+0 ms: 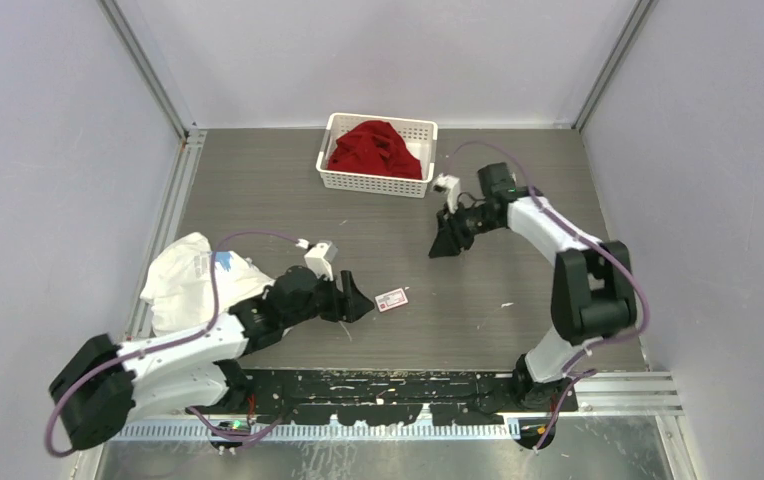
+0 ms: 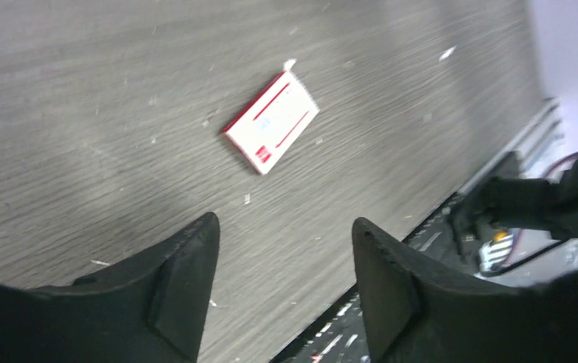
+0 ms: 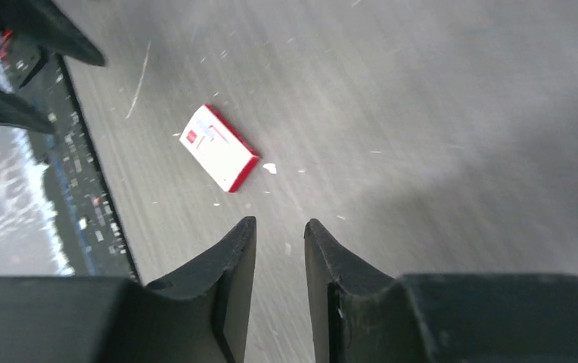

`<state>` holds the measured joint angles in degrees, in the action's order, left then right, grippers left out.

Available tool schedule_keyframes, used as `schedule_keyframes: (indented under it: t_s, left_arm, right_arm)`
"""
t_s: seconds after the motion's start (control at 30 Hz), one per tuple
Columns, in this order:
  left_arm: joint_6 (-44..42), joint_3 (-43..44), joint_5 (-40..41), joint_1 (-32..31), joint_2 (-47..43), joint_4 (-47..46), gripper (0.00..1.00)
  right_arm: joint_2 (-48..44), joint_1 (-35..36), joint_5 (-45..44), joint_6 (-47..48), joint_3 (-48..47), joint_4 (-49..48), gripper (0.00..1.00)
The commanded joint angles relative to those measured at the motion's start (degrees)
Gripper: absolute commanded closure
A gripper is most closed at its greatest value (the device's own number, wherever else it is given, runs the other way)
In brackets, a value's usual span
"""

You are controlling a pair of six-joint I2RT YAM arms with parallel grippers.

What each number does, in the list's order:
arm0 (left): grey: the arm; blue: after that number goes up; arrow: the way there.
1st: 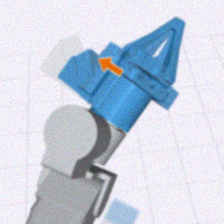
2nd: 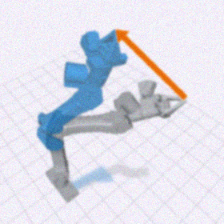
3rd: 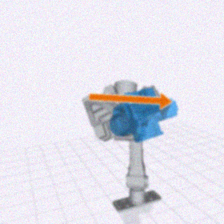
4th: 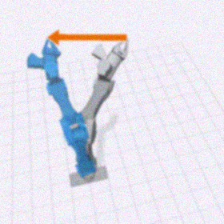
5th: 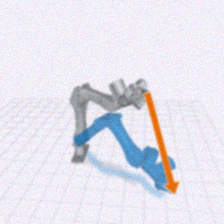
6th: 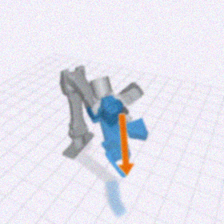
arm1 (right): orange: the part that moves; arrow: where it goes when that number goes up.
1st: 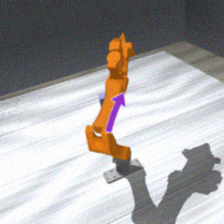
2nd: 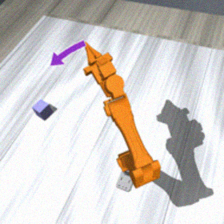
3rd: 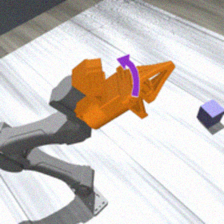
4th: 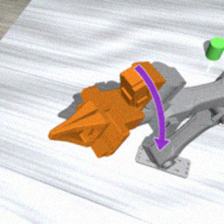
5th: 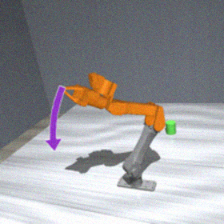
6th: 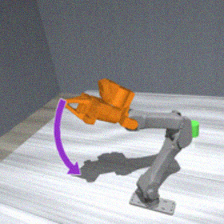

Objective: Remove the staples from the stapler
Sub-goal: Close the staple box at the center of the board.

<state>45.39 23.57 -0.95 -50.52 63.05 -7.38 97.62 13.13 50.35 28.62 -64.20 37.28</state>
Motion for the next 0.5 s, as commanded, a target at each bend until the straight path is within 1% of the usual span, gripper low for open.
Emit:
schedule_keyframes:
  t_s: [0.0,0.07,0.1,0.13,0.17,0.2,0.23,0.27,0.3,0.33,0.37,0.47]
  left_arm:
    - [-6.2,-0.6,2.5,0.3,-11.9,0.5,0.29]
    - [-8.5,-0.2,3.5,0.4,-17.0,2.1,0.19]
    - [-9.6,0.2,3.8,0.5,-19.3,3.3,0.14]
    - [-10.6,0.8,4.3,0.7,-21.6,4.4,0.08]
    - [-11.7,1.7,5.0,0.8,-23.5,5.9,0.03]
    - [-12.7,2.9,5.8,0.8,-25.4,7.6,0.0]
    - [-13.8,4.3,7.3,0.9,-27.0,9.3,0.01]
    - [-14.9,6.0,8.6,0.9,-28.3,11.5,0.01]
    - [-15.9,8.5,9.7,1.0,-29.2,13.7,0.01]
    - [-17.1,10.5,10.7,1.0,-29.7,15.9,0.01]
    - [-18.3,12.7,11.3,1.1,-29.9,18.1,0.01]
    - [-21.5,19.9,12.3,1.1,-29.0,24.5,0.01]
  right_arm:
    - [-12.9,-6.2,-2.6,5.4,0.0,-2.8,0.59]
    - [-17.8,-8.9,-3.8,8.4,0.9,-4.0,0.48]
    - [-20.4,-10.4,-4.1,9.7,1.6,-5.0,0.4]
    - [-22.8,-12.0,-4.2,10.4,2.6,-6.7,0.31]
    - [-25.5,-13.6,-4.2,10.1,3.6,-9.0,0.2]
    - [-28.0,-15.2,-4.1,8.7,4.8,-12.3,0.08]
    - [-30.2,-16.4,-4.2,6.9,5.6,-14.7,0.01]
    - [-32.3,-17.5,-5.0,3.9,6.0,-17.0,0.0]
    - [-33.7,-18.2,-8.7,-1.9,6.3,-20.3,0.0]
    - [-35.0,-18.3,-12.1,-9.7,5.8,-22.5,0.0]
    - [-35.5,-18.4,-16.9,-14.9,4.1,-22.2,0.0]
    - [-34.3,-18.6,-16.9,-20.0,-5.8,-15.0,0.0]
